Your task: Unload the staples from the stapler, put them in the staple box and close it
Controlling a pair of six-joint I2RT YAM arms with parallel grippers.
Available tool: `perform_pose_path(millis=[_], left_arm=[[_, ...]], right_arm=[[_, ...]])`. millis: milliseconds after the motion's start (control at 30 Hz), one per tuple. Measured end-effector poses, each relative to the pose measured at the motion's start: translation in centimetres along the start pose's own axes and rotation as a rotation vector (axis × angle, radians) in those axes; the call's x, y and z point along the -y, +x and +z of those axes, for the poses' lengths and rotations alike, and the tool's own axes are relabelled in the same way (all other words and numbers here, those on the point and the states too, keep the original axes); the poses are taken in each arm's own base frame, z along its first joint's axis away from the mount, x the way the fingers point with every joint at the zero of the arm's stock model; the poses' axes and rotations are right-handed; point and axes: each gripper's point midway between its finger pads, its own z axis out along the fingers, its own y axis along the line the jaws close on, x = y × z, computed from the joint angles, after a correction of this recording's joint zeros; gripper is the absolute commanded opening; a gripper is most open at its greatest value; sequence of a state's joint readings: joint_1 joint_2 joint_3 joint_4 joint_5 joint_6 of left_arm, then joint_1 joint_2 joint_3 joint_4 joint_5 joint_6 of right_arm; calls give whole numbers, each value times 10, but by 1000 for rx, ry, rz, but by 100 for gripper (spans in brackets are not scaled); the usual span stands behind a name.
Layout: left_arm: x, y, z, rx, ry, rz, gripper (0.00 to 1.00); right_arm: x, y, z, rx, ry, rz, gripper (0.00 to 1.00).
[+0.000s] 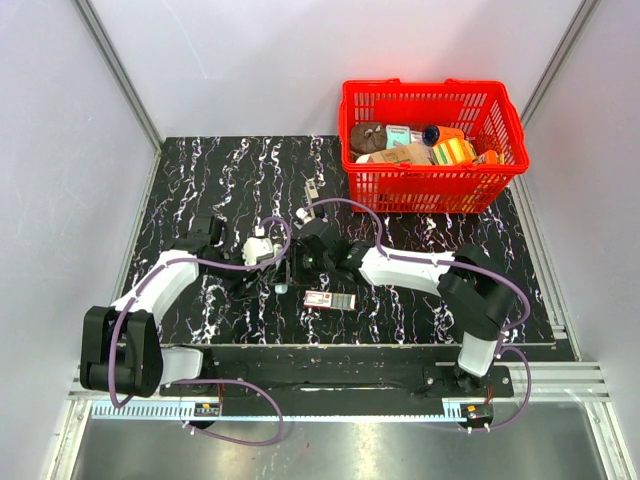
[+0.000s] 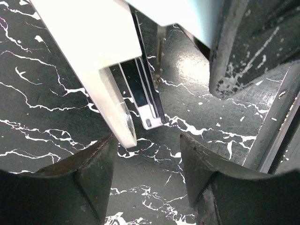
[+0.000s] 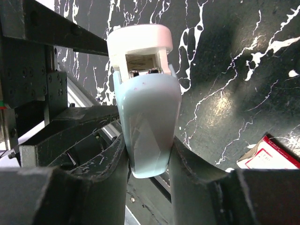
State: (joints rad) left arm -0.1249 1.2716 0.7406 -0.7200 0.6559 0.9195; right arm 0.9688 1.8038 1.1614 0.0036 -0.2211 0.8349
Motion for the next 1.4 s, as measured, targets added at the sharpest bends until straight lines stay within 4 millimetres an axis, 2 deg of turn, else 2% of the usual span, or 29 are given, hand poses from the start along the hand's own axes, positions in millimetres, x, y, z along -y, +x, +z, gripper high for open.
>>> perform_pose_path(millis=[200, 567, 733, 1000, 1200, 1400], left_arm=[[-7, -4, -1, 6, -14, 41, 28], [-20, -8, -3, 7, -65, 48, 10], [-25, -7, -4, 6, -103, 47, 5], [-30, 1, -6, 0, -187, 88, 3], [-36, 5, -7, -1, -245, 125, 3], [-43, 12, -6, -5, -309, 145, 2]], right_arm=[[-6, 6, 0, -12, -13, 7, 0], [-11, 6, 2, -8, -38, 45, 0], [-11, 12, 2, -21, -53, 45, 0], [-12, 32, 2, -69, -59, -1, 0], [-9, 43, 2, -85, -21, -93, 0], [-17, 51, 2, -79, 24, -212, 0]])
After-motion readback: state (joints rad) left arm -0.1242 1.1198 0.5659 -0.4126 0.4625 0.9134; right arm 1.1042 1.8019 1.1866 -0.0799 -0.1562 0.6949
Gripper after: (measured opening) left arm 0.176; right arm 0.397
